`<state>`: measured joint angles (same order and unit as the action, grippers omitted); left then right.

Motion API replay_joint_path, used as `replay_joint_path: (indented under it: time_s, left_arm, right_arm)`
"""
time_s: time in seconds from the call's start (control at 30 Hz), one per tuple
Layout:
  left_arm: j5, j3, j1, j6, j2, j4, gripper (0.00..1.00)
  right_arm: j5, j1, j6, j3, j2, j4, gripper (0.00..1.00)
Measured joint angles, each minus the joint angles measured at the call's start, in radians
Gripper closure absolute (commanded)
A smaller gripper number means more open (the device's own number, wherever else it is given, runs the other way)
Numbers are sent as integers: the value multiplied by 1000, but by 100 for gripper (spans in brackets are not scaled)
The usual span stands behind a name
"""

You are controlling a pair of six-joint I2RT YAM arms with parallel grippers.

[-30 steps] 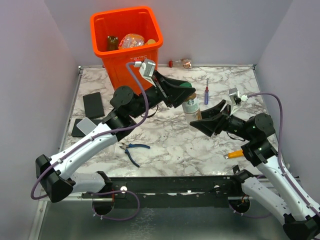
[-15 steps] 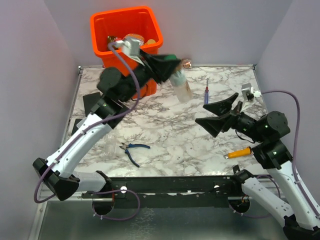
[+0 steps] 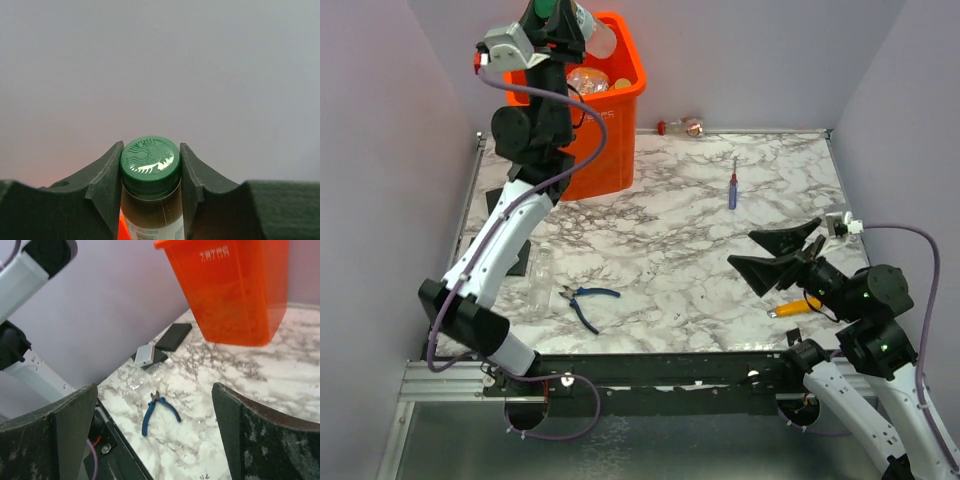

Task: Put the plastic bottles in the bin
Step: Place the plastic bottle in the trash bin, then move the plastic bottle to the center of the board.

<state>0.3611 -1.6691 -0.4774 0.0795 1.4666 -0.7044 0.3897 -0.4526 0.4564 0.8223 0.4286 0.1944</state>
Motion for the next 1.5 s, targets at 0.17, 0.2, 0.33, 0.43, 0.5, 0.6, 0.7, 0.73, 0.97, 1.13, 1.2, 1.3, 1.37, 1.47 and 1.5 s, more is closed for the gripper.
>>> replay_joint_path:
  time_s: [0.17, 0.2, 0.33, 0.43, 0.5, 0.6, 0.7, 0.73, 0.97, 1.13, 1.2, 1.3, 1.37, 1.47, 1.5]
  left_arm:
    - [85, -145, 41, -192, 221, -95, 59]
    - [105, -149, 48, -209, 251, -97, 32]
    - [205, -148, 60, -238, 364, -80, 1]
    - [245, -147, 64, -219, 399, -51, 1]
    - [251, -152, 60, -202, 394, -50, 1]
    - [253, -184, 18, -194, 355, -53, 1]
    - [253, -177, -80, -208, 268, -56, 1]
    - [246, -143, -138, -205, 206, -55, 1]
    - [132, 308, -300, 44, -269, 85, 1]
    - [112, 635, -344, 225, -428, 268, 1]
    - [102, 750, -368, 269, -439, 414, 1]
    - [95, 903, -387, 294, -479, 576, 1]
    - [100, 990, -389, 293, -560, 651, 1]
    - [124, 1042, -388, 263, -677, 692, 1]
    - [130, 1043, -388, 251, -686, 692, 1]
  right_arm:
    - [-16, 0, 60, -137, -45, -5, 0]
    - [-19, 0, 68, -149, -44, -3, 0]
    - [-30, 0, 78, -157, -45, 12, 0]
    - [-35, 0, 74, -157, -45, 24, 0]
    - [-45, 0, 71, -156, -45, 33, 1]
    - [-68, 0, 68, -156, -42, 35, 0]
    - [-117, 0, 83, -157, -23, 33, 0]
    - [-145, 0, 97, -157, -10, 31, 0]
    - [-341, 0, 215, -178, 158, -41, 0]
    - [-508, 0, 307, -174, 412, -172, 0]
    - [-571, 1, 330, -154, 546, -219, 0]
    - [-629, 19, 360, -88, 755, -298, 0]
    - [-633, 60, 396, -20, 911, -378, 0]
    - [-608, 142, 444, 124, 1156, -482, 0]
    - [-593, 169, 453, 188, 1246, -511, 0]
